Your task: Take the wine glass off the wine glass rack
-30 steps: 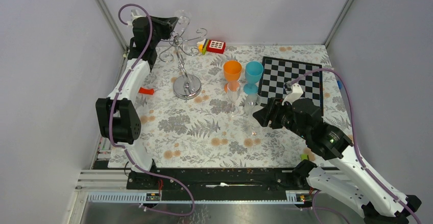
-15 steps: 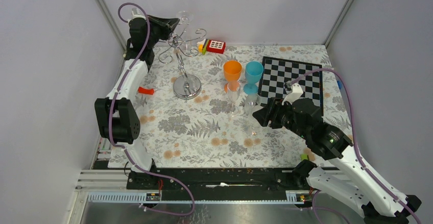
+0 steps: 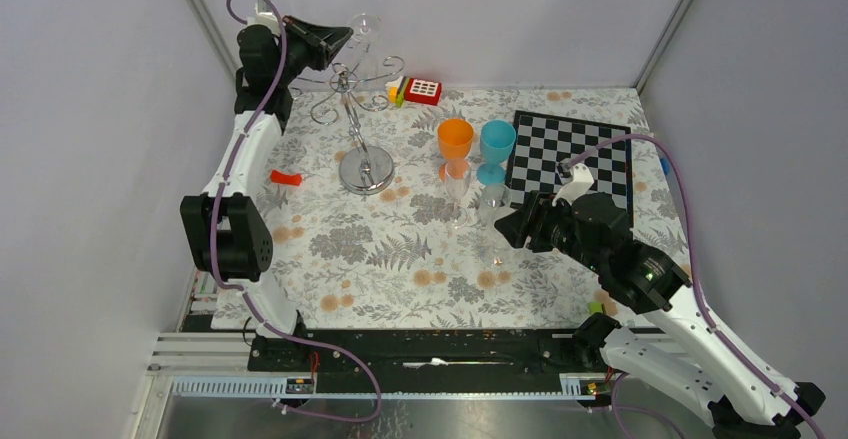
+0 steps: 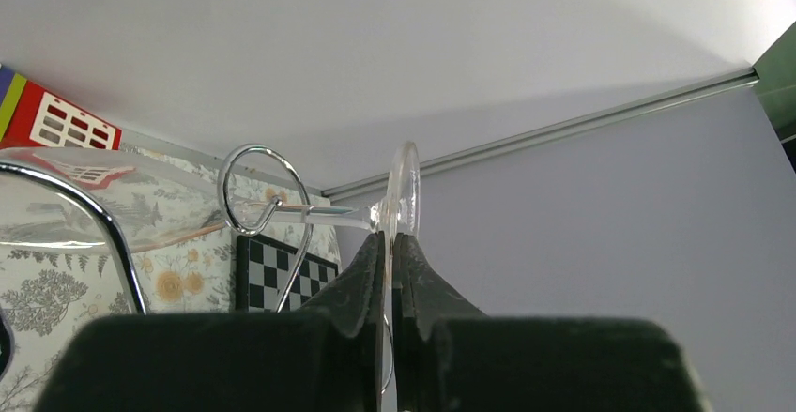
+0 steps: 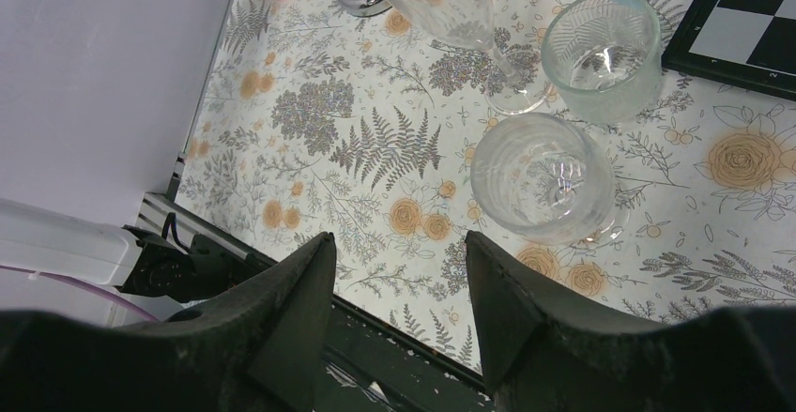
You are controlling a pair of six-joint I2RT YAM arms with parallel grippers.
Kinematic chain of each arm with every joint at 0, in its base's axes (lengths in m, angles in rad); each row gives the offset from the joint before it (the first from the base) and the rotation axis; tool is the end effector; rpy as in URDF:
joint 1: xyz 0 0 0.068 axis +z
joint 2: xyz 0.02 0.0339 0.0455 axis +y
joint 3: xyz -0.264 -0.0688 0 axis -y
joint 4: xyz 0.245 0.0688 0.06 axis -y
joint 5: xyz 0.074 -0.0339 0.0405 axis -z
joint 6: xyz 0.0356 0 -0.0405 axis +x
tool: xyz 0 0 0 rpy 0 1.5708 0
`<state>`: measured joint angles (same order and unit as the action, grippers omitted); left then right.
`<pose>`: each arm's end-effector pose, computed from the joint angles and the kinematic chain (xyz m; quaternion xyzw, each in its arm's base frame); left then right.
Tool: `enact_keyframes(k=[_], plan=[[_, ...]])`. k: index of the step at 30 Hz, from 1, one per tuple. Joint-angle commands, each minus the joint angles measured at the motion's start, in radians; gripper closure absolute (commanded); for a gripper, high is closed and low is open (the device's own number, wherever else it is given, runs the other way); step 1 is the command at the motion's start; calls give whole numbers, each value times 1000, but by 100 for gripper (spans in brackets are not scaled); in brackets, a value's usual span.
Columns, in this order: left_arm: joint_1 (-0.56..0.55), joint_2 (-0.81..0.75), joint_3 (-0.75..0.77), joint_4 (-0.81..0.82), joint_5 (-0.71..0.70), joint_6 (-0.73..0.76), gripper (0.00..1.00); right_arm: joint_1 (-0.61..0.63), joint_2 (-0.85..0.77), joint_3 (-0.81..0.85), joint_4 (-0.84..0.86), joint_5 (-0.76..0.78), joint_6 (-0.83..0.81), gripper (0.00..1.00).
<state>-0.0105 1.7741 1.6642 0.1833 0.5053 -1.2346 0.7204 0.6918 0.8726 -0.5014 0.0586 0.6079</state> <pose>0.4281 -0.0217 0.4125 -0.2288 0.6446 -0.5518 0.4770 0.1148 0.0980 0.3505 -0.0285 0.8102 0.3418 0.4752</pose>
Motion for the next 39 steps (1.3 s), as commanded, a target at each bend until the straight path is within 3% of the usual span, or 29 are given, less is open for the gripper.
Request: enact_keyframes(k=[1, 39], plan=[[9, -19, 43, 68, 75, 29, 100, 5, -5, 3, 51, 0, 1, 40], [127, -46, -10, 161, 139, -37, 100, 7, 5, 11, 70, 12, 8, 41]])
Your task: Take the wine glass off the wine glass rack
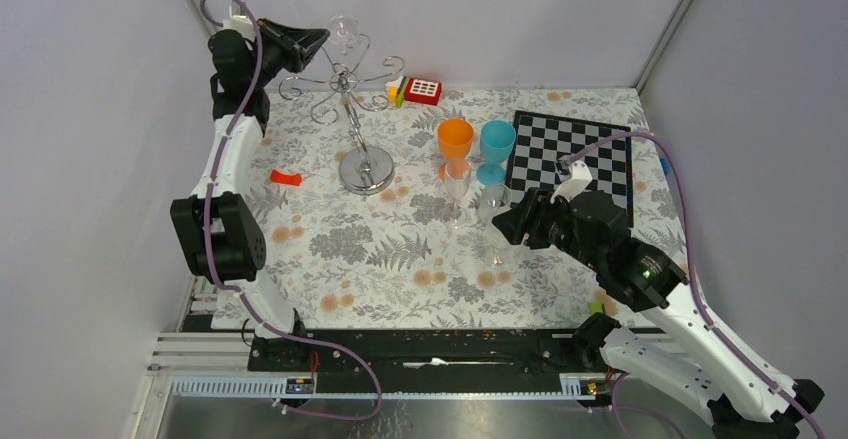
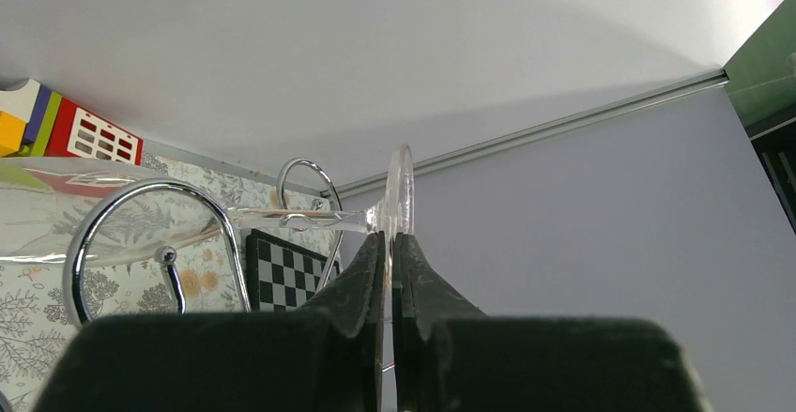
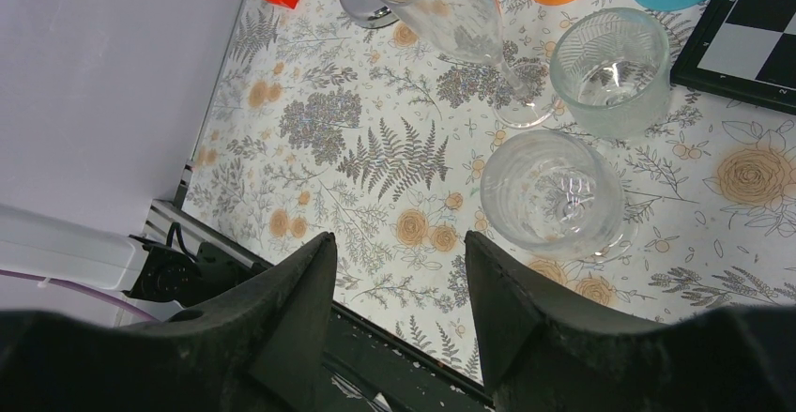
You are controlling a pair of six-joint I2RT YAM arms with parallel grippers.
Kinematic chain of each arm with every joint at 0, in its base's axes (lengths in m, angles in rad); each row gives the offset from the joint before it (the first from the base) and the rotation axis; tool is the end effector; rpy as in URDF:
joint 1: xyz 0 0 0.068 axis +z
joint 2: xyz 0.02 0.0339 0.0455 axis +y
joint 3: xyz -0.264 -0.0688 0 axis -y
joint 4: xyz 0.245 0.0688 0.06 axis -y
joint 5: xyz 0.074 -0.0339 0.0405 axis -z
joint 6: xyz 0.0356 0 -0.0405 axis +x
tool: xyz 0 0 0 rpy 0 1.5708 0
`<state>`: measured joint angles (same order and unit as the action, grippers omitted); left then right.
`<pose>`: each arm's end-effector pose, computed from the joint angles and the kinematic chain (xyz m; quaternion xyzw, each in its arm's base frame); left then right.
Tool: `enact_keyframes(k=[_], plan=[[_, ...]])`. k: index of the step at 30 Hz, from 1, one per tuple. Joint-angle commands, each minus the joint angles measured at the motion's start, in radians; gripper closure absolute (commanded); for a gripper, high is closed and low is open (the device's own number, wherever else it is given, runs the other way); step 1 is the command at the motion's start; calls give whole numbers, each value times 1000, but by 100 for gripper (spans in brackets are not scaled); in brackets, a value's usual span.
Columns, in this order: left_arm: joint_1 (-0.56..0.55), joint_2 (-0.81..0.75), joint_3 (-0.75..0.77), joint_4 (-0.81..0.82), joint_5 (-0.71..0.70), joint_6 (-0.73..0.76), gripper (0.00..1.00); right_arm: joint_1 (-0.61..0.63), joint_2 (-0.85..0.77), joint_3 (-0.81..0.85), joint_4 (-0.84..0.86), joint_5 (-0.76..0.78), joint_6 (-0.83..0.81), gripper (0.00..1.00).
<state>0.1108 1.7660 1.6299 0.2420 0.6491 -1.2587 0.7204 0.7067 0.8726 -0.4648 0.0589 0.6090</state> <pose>0.4236 0.0255 0.4095 -0.2172 0.6409 -0.5617 0.4760 0.1183 0.1011 0.3523 -0.0273 0.8039 0.3476 0.4819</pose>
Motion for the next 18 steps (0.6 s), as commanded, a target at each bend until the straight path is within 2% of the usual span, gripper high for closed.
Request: enact_keyframes(k=[1, 18], plan=[[6, -37, 25, 103, -5, -13, 100, 6, -11, 10, 34, 12, 7, 41], [40, 10, 85, 108, -35, -22, 100, 6, -16, 12, 33, 17, 3, 41]])
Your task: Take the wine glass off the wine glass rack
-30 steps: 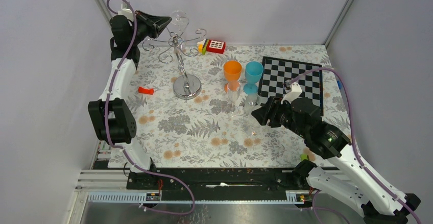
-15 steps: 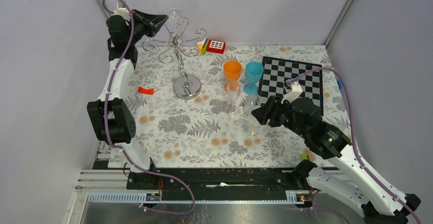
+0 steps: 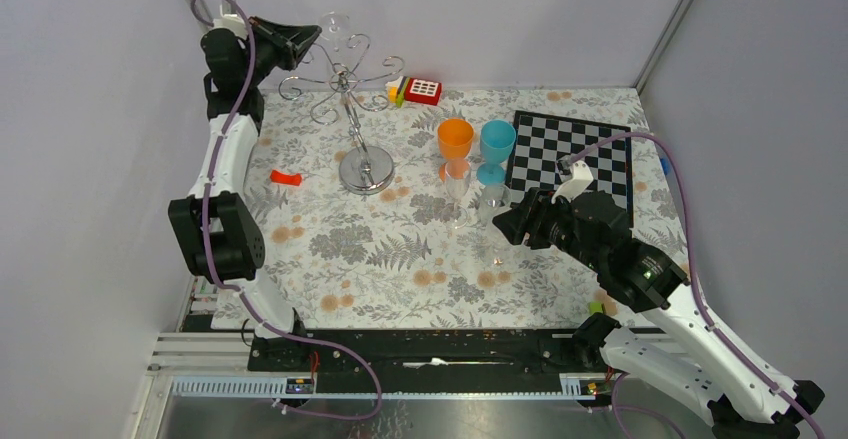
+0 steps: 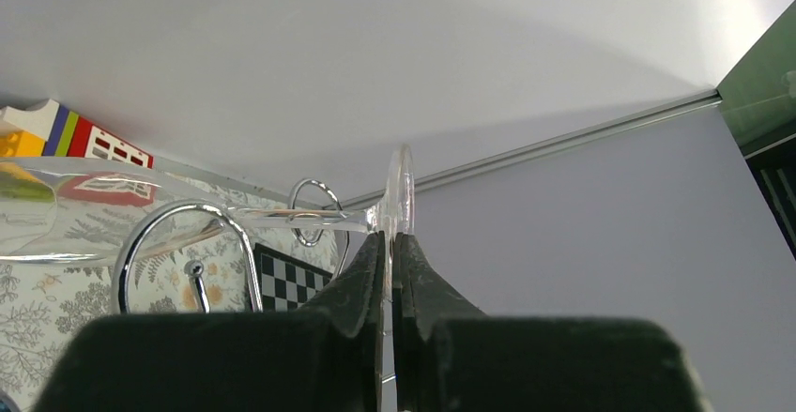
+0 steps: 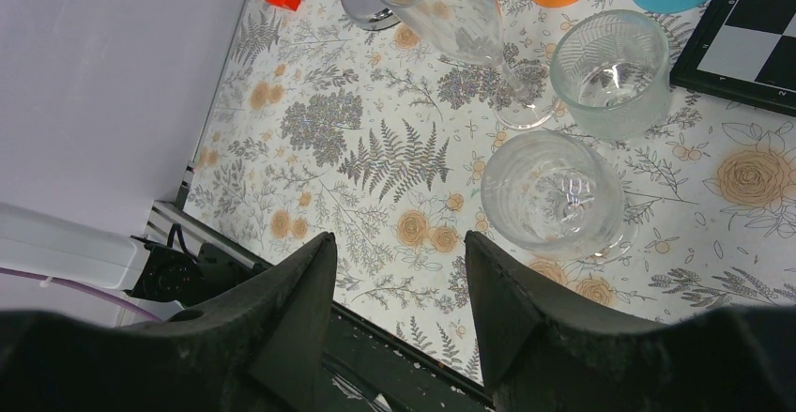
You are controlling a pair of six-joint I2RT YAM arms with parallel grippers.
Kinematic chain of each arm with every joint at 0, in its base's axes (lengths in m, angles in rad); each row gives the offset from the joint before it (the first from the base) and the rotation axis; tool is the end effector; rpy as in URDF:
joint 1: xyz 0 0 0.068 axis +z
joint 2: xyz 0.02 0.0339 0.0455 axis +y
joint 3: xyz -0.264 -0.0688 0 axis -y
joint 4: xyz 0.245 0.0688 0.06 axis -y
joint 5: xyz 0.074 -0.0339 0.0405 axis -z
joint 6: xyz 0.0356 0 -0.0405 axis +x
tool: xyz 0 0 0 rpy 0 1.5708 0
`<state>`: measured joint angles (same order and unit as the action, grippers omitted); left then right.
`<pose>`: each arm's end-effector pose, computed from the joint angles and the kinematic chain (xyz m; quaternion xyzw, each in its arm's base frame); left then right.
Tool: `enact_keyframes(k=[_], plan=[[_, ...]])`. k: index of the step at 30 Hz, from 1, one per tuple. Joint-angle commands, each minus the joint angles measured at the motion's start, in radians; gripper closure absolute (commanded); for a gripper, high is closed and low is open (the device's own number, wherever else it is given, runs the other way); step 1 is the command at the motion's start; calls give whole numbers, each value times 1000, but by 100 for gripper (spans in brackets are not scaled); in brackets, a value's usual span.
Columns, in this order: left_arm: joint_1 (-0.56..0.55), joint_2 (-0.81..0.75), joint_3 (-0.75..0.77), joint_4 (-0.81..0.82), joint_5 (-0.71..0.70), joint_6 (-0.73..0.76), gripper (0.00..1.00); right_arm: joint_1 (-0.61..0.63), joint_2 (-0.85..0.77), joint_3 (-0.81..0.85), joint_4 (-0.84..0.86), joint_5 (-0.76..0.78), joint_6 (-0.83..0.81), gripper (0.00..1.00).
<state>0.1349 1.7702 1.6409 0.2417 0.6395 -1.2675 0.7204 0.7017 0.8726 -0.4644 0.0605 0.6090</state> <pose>0.4239 0.0361 0.4117 -0.2290 0.6345 -0.5565 0.4850 0.1175 0.1003 0.3530 -0.0267 0.8023 0.3484 0.4840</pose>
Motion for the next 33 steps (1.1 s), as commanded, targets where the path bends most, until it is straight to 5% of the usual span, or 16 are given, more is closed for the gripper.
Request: enact_keyframes(k=[1, 14, 33], plan=[[19, 11, 79, 115, -29, -19, 100, 6, -11, 14, 32, 16, 2, 41], [119, 25, 100, 88, -81, 7, 100, 7, -15, 21, 32, 25, -4, 39], [324, -261, -237, 66, -6, 31, 100, 7, 103, 103, 65, -52, 0, 33]])
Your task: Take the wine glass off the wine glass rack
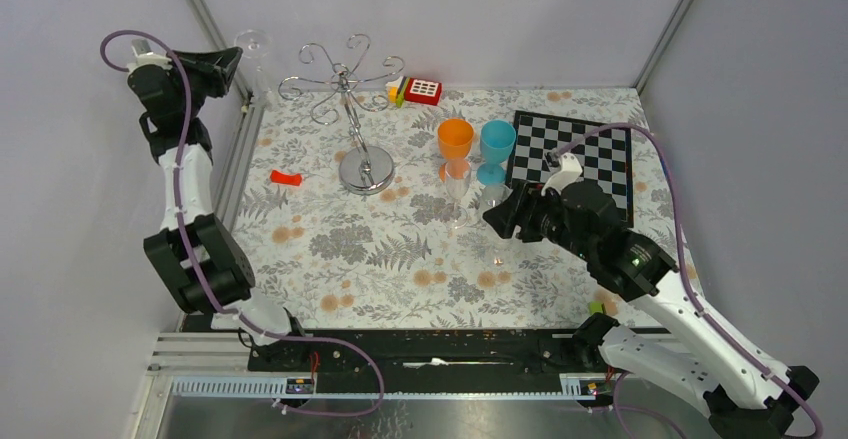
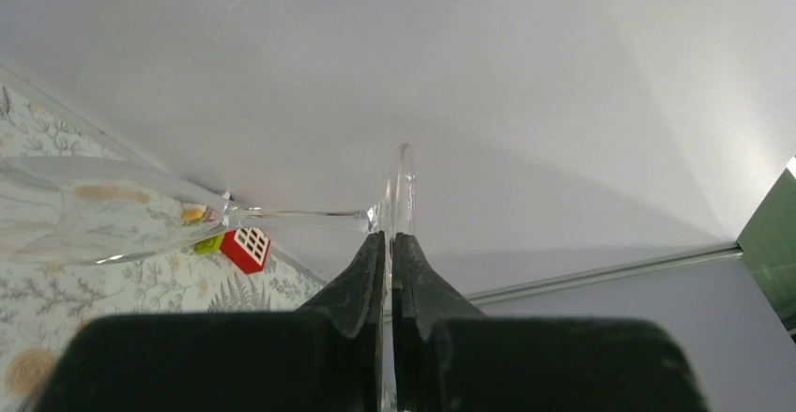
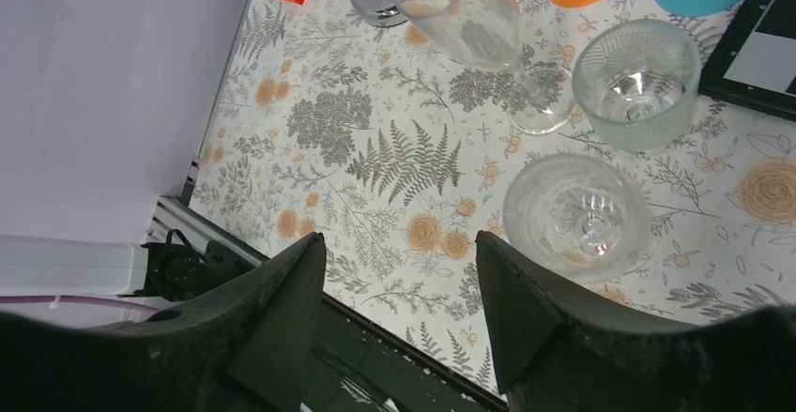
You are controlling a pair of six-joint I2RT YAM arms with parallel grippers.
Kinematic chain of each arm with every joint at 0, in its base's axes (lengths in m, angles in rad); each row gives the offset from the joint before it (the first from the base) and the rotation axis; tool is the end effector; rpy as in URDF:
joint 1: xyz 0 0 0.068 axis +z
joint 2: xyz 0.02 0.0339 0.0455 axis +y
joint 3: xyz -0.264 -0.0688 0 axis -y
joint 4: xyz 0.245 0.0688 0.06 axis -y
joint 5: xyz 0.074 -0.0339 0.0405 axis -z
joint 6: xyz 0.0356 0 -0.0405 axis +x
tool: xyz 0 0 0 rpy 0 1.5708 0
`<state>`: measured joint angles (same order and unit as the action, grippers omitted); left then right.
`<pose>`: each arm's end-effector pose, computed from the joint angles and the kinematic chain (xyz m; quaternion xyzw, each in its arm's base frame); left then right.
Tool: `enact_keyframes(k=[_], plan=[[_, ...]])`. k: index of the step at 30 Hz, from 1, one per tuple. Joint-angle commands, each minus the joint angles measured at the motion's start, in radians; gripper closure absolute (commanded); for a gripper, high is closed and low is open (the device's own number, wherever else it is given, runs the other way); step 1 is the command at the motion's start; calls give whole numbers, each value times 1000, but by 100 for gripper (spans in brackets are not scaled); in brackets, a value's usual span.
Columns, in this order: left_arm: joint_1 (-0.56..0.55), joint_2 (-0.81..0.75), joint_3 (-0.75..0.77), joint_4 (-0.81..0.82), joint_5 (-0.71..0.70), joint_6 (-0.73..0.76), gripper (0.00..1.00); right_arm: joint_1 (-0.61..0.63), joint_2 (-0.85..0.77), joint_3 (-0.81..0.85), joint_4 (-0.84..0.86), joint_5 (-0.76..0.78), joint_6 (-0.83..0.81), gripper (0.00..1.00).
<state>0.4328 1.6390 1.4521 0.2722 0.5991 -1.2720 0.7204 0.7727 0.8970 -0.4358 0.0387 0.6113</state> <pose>0.3651 0.1466 0.3991 -0.3434 0.5890 -0.4690 0.5615 0.1294 0.1117 0.3541 -0.0327 0.8075 0.3514 0.4726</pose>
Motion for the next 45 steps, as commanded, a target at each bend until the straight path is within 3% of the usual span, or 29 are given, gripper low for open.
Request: enact_keyframes(k=[1, 11, 23, 32, 35, 45], plan=[[38, -153, -76, 26, 38, 39, 100, 7, 45, 89, 30, -35, -6, 32], [151, -444, -363, -89, 139, 85, 100, 6, 112, 82, 138, -203, -7, 15], [208, -737, -618, -165, 303, 88, 100, 11, 247, -5, 553, -369, 285, 14], [208, -926, -729, -261, 300, 124, 100, 98, 436, 10, 911, -355, 475, 15], [208, -977, -741, -342, 285, 158, 100, 142, 539, 77, 970, -360, 495, 15], [151, -1107, -779, -349, 298, 67, 100, 232, 780, 194, 1191, -224, 544, 18]])
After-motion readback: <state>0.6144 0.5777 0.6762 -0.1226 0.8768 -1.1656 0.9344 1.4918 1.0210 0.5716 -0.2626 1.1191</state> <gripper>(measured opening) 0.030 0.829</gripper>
